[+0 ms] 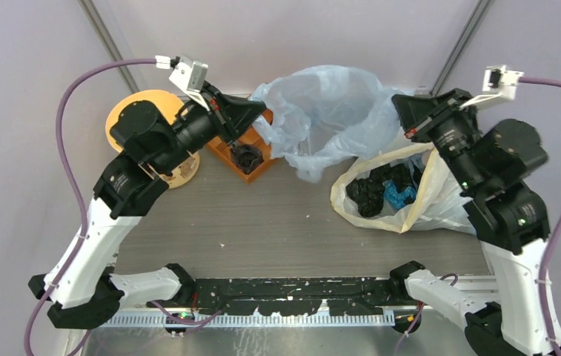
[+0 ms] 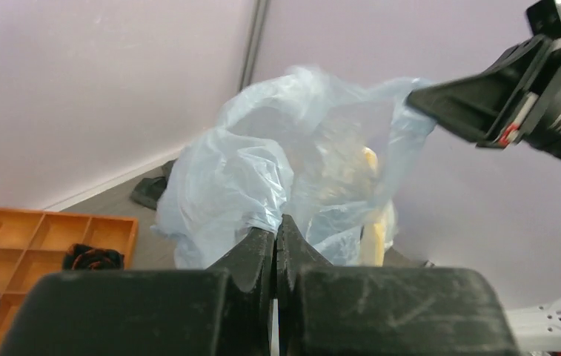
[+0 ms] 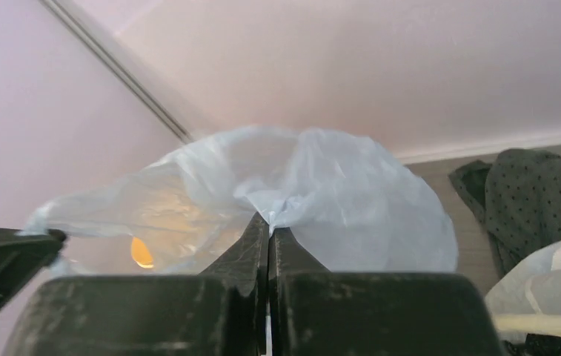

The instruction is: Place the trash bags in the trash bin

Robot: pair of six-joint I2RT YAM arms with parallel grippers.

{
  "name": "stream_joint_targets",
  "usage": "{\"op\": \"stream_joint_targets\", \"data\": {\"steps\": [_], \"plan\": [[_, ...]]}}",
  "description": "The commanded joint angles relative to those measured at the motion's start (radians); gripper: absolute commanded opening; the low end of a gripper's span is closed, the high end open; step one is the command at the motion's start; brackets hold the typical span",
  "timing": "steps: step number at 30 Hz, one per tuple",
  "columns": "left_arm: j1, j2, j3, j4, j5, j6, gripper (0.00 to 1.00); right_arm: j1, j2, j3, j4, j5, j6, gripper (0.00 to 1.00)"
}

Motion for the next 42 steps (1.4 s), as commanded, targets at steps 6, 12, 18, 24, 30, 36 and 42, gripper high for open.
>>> {"op": "stream_joint_targets", "data": {"steps": [6,12,18,24,30,36,42], "plan": [[0.009,0.175,-0.118,-0.172,-0.174,0.004,0.01,0.002,0.139,-0.294,-0.022,0.021,0.020,0.01],[0.072,0.413,0.096,-0.119,-0.114,0.022,0.00,-0.008,0.345,-0.030,-0.002,0.133,-0.059,0.01],[0.059,0.726,1.005,-0.242,0.067,-0.002,0.01,-0.011,0.468,0.604,-0.055,0.076,-0.112,0.01],[0.045,0.508,0.600,0.046,0.071,0.022,0.01,-0.012,0.215,0.264,0.226,0.025,-0.132,0.01],[0.056,0.453,-0.035,0.035,0.019,0.054,0.00,-0.010,0.164,-0.356,0.203,-0.010,0.044,0.01],[0.013,0.084,-0.520,0.115,0.008,0.018,0.00,0.126,-0.055,-0.728,0.204,0.020,0.163,0.01],[-0.013,-0.092,-0.351,0.009,-0.018,-0.012,0.01,0.177,-0.052,-0.350,0.031,0.082,0.074,0.01]]}}
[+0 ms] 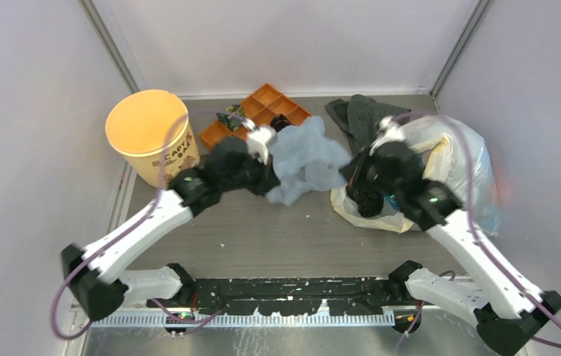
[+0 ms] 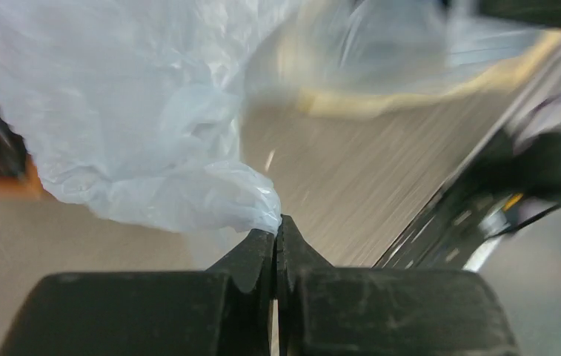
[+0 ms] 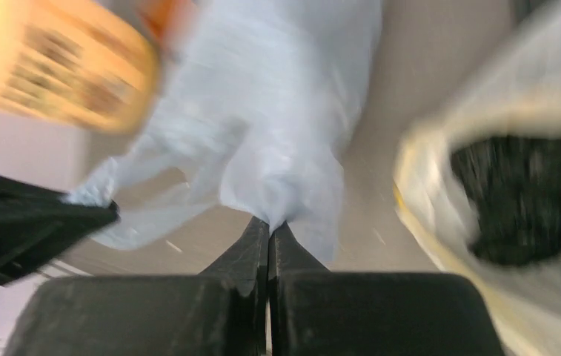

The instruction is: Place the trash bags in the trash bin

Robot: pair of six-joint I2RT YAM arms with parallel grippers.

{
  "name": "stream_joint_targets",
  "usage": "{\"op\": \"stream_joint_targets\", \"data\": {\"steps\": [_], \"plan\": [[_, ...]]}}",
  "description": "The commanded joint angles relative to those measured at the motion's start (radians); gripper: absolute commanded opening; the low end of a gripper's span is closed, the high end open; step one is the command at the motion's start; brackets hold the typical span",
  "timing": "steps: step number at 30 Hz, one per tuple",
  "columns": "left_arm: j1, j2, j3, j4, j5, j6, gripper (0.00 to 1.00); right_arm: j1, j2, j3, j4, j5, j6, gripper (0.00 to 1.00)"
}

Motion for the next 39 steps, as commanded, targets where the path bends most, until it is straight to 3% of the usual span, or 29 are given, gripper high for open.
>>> {"op": "stream_joint_targets", "data": {"steps": [1,5,10,14,18,22,26,32,36,39], "plan": [[-0.003,-0.189,0.290,0.076,-0.037,-0.017,0.01,-0.001,-0.015,0.445,0.013,0.077,-0.056,0.01],[-0.003,-0.127,0.411,-0.041,-0.166,-0.038,0.01,-0.001,0.103,0.584,-0.036,0.050,-0.053,0.01],[-0.002,-0.069,0.429,-0.134,-0.231,-0.043,0.01,0.001,0.117,0.487,-0.035,0.072,-0.030,0.01],[0.003,-0.028,0.442,-0.106,-0.215,-0.040,0.01,0.002,0.122,0.494,-0.050,0.078,-0.063,0.01],[0.005,0.057,0.560,-0.127,-0.190,-0.015,0.00,0.001,0.161,0.595,-0.144,0.135,-0.125,0.01],[0.001,0.081,0.590,-0.188,-0.026,-0.030,0.01,0.000,0.123,0.573,-0.248,0.198,-0.152,0.02],[-0.009,-0.042,0.378,-0.164,-0.013,-0.106,0.01,0.000,0.021,0.433,-0.279,0.219,-0.148,0.17],[-0.020,-0.129,0.214,-0.169,0.033,-0.158,0.01,0.001,-0.150,0.302,-0.267,0.115,-0.117,0.55],[-0.038,-0.132,0.231,-0.189,0.048,-0.171,0.01,0.003,-0.220,0.349,-0.295,0.122,-0.116,0.66],[-0.051,-0.139,0.232,-0.187,0.044,-0.181,0.00,0.002,-0.217,0.416,-0.292,0.058,-0.114,0.67]]}}
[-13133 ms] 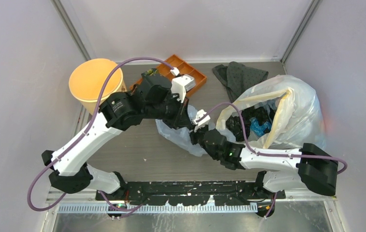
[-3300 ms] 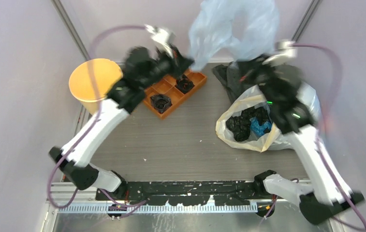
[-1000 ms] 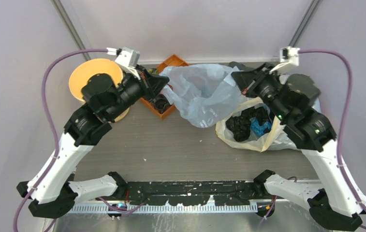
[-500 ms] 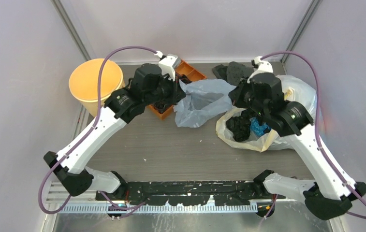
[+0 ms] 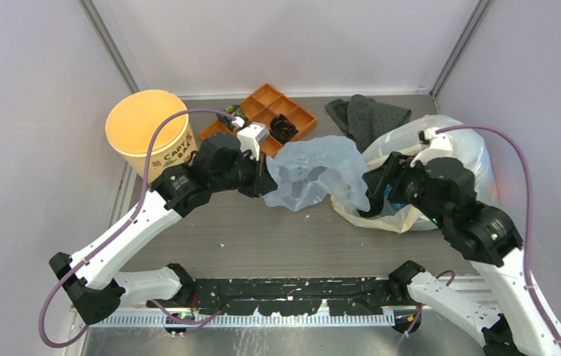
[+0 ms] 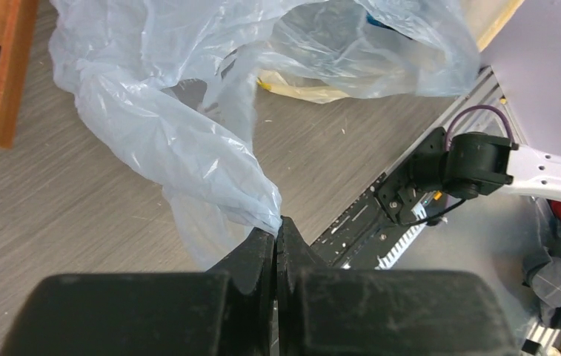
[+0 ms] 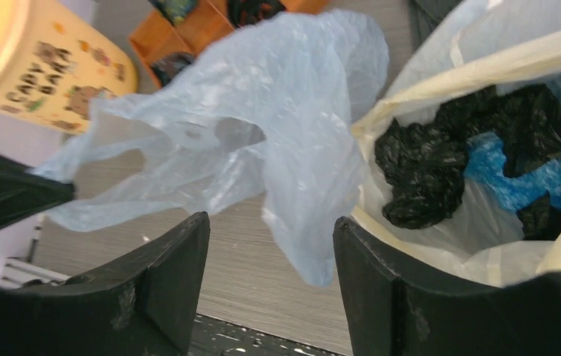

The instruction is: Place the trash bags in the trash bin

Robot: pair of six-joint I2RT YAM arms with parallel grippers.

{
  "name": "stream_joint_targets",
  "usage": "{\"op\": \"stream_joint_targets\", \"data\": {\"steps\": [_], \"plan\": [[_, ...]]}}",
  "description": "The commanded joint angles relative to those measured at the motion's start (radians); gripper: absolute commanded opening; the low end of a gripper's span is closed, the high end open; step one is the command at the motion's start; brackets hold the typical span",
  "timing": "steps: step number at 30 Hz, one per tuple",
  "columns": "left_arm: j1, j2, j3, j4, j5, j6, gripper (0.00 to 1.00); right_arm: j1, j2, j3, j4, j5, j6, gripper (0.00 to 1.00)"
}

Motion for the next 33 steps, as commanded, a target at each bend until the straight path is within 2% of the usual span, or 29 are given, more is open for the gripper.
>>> {"op": "stream_joint_targets", "data": {"steps": [1,4,5,7,10,12,18,20,28,33], "plan": [[-0.019,-0.027,0.024,0.011,0.022,-0.026,0.01,0.001,-0.003,0.110,0.042,-0.116,0.009,0.66],[-0.020,-0.023,0.027,0.011,0.009,-0.029,0.00,0.017,0.040,0.032,0.186,-0.242,0.062,0.52],[-0.020,-0.022,0.027,0.014,0.001,-0.030,0.00,0.039,0.053,-0.013,0.242,-0.242,0.077,0.48],[-0.020,-0.017,0.028,0.020,-0.010,-0.031,0.00,0.134,0.082,-0.104,0.348,-0.149,0.090,0.42],[-0.020,-0.018,0.031,0.017,-0.040,-0.031,0.01,0.335,0.173,-0.153,0.484,0.050,0.063,0.34],[-0.020,-0.018,0.040,0.012,-0.044,-0.026,0.01,0.425,0.237,-0.169,0.576,0.160,0.037,0.28],[-0.020,-0.024,0.087,-0.035,-0.057,0.003,0.01,0.450,0.416,-0.291,0.968,0.288,-0.023,0.06],[-0.020,-0.031,0.092,-0.042,-0.060,0.010,0.01,0.449,0.476,-0.315,1.073,0.274,-0.063,0.01],[-0.020,-0.016,0.171,-0.061,-0.034,0.072,0.01,0.424,0.691,-0.394,1.395,0.247,-0.185,0.01],[-0.020,0.021,0.269,-0.100,-0.025,0.124,0.01,0.338,0.764,-0.450,1.520,0.158,-0.199,0.01]]}}
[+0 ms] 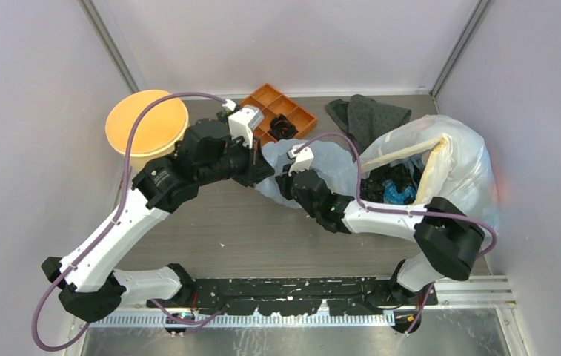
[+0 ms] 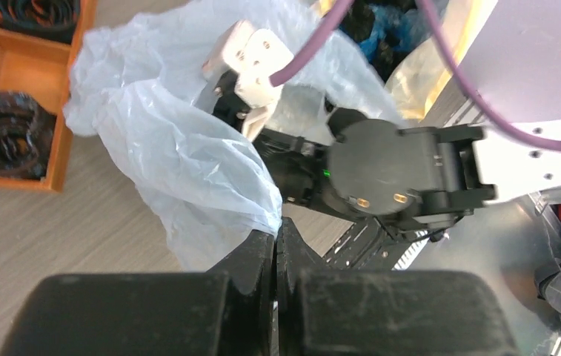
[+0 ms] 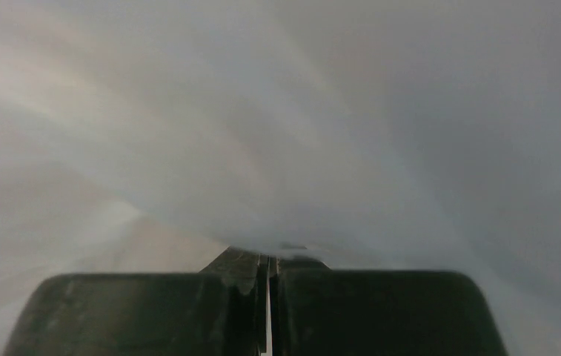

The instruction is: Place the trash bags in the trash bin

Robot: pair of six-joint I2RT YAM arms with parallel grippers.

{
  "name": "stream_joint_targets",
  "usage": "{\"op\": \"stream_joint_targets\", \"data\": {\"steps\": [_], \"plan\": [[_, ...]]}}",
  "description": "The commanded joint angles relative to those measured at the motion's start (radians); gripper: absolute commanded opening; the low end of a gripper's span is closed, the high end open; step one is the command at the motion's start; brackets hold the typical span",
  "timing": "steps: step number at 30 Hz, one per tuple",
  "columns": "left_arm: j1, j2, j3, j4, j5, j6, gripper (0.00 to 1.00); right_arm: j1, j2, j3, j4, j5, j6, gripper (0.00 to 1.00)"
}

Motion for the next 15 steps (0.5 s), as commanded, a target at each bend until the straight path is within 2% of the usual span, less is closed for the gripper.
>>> {"op": "stream_joint_targets", "data": {"steps": [1,9,15], "plan": [[-0.002,0.022,0.110,-0.015,0.021,0.075,0.01,-0.074,0.036,-0.037,0.216,-0.051,-0.061,0.01],[-0.002,0.099,0.222,-0.016,0.075,0.140,0.01,-0.059,0.043,-0.042,0.225,-0.095,-0.148,0.01],[-0.002,0.093,0.128,0.056,0.188,0.080,0.01,-0.056,0.038,0.037,0.222,-0.071,-0.123,0.01]]}}
